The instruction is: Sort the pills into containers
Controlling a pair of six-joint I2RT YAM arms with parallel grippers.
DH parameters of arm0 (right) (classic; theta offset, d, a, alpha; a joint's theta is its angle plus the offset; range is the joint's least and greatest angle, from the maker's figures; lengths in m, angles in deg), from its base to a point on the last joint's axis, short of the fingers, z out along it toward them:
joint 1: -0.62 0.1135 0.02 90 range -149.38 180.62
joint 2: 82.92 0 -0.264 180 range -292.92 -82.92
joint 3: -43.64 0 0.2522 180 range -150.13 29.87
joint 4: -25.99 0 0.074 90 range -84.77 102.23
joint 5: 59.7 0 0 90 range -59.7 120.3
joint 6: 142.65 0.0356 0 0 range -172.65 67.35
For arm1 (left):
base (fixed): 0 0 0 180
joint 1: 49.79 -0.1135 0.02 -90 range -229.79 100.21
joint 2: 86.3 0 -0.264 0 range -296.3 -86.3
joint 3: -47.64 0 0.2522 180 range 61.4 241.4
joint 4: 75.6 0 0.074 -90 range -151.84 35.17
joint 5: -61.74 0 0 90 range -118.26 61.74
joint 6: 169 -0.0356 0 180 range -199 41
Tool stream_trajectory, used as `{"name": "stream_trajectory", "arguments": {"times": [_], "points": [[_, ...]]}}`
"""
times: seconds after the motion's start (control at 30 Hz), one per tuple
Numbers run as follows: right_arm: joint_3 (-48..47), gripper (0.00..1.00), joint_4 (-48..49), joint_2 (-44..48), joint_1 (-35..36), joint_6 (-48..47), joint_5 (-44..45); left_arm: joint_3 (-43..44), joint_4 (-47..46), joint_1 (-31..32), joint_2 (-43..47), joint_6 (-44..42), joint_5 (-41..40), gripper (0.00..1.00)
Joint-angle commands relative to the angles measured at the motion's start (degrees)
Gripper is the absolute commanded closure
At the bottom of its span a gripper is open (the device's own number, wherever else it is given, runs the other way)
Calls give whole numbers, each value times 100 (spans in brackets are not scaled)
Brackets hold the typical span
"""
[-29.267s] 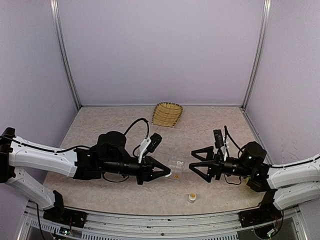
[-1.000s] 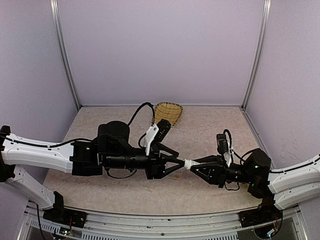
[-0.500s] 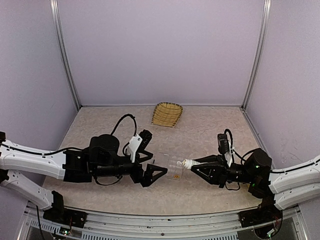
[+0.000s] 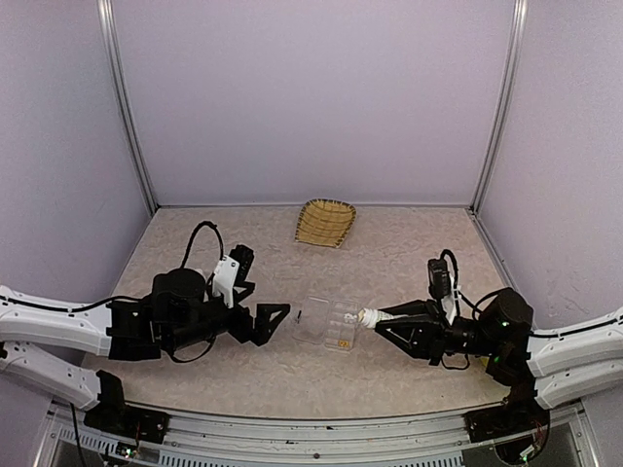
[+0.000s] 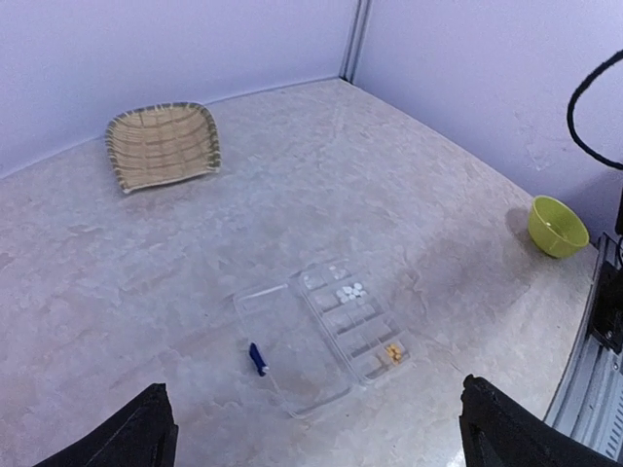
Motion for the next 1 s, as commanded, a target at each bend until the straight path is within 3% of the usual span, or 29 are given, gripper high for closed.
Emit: {"name": "stream_trajectory", "arguments": {"times": [0.0,0.27,0.43,0.63,0.73,0.97], "points": [[21,80,-73,136,3,-84,20,-228,-360,-200,409,-281,-866,1],[24,80,-145,229,-1,-99,15,-1207,-999,-1102,1411,-801,-2069,1],[6,80,-245,294,-1,-100,-22,-1917,-1577,-2184,2224,-965,-1971,1],[-5,80,-354,386,0,-93,-63,-2748,-2519,-3494,2899,-1355,-1266,1],[-9,80,-408,435,0,-112,-42,-2801,-2831,-3918,2710,-1573,-1296,1],[-77,80,-672,623,-1,-179,-149,-2925,-4479,-4678,1261,-2000,-921,1]]}}
